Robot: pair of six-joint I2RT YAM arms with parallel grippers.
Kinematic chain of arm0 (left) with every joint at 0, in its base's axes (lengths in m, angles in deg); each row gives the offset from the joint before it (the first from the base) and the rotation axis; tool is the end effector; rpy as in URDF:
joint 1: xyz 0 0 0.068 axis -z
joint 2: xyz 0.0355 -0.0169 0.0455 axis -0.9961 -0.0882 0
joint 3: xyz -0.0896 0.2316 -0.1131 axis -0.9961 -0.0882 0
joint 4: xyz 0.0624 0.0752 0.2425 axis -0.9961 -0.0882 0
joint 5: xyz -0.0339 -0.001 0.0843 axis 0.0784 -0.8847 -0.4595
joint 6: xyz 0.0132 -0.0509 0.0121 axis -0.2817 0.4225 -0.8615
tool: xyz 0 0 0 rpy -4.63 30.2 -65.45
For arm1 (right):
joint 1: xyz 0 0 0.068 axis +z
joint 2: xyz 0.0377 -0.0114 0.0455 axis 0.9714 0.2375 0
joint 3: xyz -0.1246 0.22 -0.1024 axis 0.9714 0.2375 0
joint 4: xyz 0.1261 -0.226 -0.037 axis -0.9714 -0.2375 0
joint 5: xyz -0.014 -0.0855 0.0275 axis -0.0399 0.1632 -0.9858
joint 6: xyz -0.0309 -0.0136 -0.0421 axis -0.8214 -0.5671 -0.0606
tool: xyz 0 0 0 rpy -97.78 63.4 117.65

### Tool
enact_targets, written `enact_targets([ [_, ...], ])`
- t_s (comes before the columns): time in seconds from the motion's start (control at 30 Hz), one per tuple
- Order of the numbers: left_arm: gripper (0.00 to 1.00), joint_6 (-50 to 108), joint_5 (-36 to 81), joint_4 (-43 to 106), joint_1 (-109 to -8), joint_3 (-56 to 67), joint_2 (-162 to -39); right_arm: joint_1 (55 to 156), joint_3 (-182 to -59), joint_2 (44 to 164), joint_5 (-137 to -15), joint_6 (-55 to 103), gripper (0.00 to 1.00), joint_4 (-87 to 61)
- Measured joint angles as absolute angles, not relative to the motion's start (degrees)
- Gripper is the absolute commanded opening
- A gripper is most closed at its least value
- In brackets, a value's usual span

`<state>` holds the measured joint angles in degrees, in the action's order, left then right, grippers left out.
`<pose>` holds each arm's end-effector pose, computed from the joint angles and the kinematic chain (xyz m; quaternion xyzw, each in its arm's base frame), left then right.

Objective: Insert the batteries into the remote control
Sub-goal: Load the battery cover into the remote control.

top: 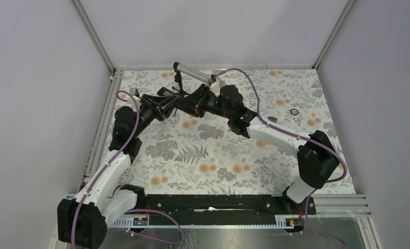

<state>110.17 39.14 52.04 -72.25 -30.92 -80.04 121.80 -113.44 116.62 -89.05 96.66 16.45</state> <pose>0.2158 -0.0641 0.3139 -0.3088 0.6126 -0.6570 0.3127 0.2656 0.2883 0.3328 0.0733 0.6821 0.6917 0.2258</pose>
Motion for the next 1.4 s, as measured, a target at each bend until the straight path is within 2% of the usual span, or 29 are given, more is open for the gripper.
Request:
enact_targets([
  [0.17,0.06,109.3,40.7,52.2,-72.5,-30.9,-79.9,121.6,-111.4,115.4,-88.8,93.7,0.62,16.5],
  [0.4,0.06,108.0,45.7,53.3,-73.1,-30.8,-81.0,120.1,-107.3,112.1,-90.6,87.5,0.84,18.1],
  [0.53,0.08,106.4,46.9,53.2,-73.7,-30.7,-81.8,118.7,-104.8,109.3,-92.6,85.0,0.89,20.9],
  [0.73,0.11,100.4,55.7,53.4,-74.0,-27.0,-85.8,115.5,-100.2,105.3,-101.5,80.5,0.84,27.0],
  [0.87,0.13,89.6,64.0,48.6,-72.1,-20.9,-87.4,114.4,-100.0,105.0,-109.5,71.0,0.8,23.8],
  [0.97,0.13,80.9,68.4,43.3,-71.0,-17.8,-86.9,114.4,-100.0,104.6,-113.8,63.4,0.74,19.2],
  [1.03,0.13,77.7,70.3,41.5,-70.7,-17.3,-86.9,114.4,-100.0,104.0,-115.9,60.3,0.66,18.2],
  [1.13,0.13,75.4,72.4,40.3,-70.5,-17.3,-87.0,114.4,-100.0,103.4,-118.1,58.8,0.58,18.2],
  [1.4,0.2,72.9,75.4,40.0,-69.2,-17.3,-87.5,114.4,-97.9,105.7,-121.1,63.8,0.5,27.7],
])
